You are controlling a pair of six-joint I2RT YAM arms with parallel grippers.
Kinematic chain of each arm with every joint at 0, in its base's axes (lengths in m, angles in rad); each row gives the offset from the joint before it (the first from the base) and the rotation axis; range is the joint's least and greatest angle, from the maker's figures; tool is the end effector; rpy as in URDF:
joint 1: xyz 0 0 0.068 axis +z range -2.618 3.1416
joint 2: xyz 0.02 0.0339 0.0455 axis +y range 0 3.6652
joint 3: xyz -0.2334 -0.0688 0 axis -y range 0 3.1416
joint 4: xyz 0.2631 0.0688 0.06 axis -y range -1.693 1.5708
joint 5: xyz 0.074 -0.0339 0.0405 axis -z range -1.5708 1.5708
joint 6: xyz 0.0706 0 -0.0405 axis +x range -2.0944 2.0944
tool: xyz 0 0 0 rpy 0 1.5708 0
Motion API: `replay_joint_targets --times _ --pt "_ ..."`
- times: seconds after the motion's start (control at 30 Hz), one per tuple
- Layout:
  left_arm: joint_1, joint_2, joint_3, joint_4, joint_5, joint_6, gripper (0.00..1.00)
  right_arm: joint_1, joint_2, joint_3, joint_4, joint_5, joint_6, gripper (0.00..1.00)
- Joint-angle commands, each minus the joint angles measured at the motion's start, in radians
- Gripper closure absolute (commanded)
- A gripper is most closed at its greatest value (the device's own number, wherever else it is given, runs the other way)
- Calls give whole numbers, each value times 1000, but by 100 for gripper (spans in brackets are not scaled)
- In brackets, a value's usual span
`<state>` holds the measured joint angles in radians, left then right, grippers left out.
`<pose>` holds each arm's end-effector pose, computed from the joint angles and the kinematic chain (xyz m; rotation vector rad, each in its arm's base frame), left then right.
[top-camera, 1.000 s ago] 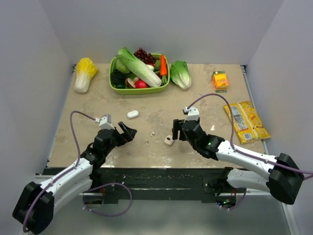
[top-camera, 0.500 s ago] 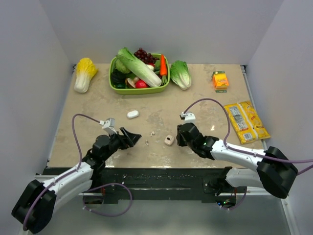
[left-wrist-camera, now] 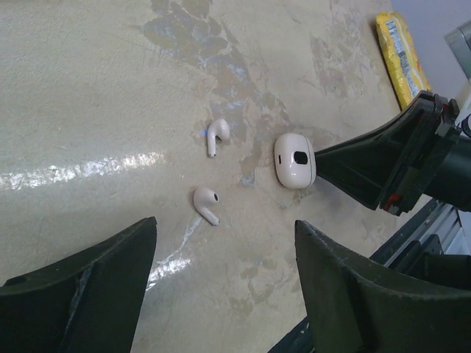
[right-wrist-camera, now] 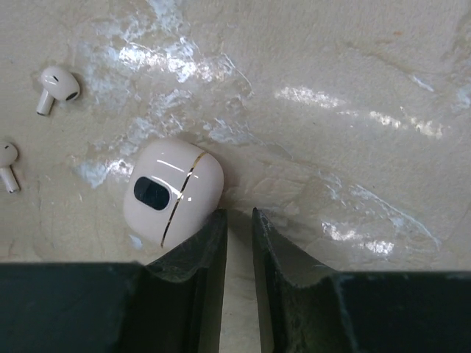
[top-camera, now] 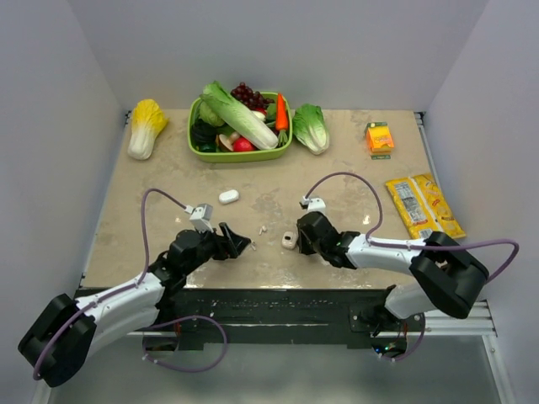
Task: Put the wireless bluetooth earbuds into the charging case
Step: Move the charging case to the center of the board.
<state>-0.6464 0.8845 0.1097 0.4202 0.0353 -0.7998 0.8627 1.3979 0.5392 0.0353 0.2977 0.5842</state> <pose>0.1882 -0.1451 0.1027 -0.1325 2.0540 -0.9752 0.2065 0.2094 0.0797 -0.1910 2.3676 0.3490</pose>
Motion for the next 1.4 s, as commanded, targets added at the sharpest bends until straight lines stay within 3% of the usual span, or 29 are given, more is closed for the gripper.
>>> replay_joint_targets --times 0.0,0.57,0.77,0.9,1.0,1.03,1.07,1.37 --pt "-10 -33 33 -21 -34 40 21 -4 56 45 25 32 0 76" --pt "-10 -18 42 -26 -31 80 20 -22 161 160 45 49 -101 65" --pt "-10 -16 62 -49 -32 96 20 -8 -46 119 -32 159 -67 61" --pt "-10 -21 76 -63 -69 111 20 80 -187 71 -48 86 -128 71" --pt "-10 -22 90 -75 -81 119 20 163 -178 73 -18 -44 -150 83" --pt "-10 -24 96 -80 -83 119 20 176 -145 80 -21 -96 -150 97" --pt "-10 -27 97 -83 -81 119 20 199 -128 88 -25 -103 -150 100" --pt "-10 -78 100 -127 -90 111 20 234 45 125 -9 -62 -100 100"
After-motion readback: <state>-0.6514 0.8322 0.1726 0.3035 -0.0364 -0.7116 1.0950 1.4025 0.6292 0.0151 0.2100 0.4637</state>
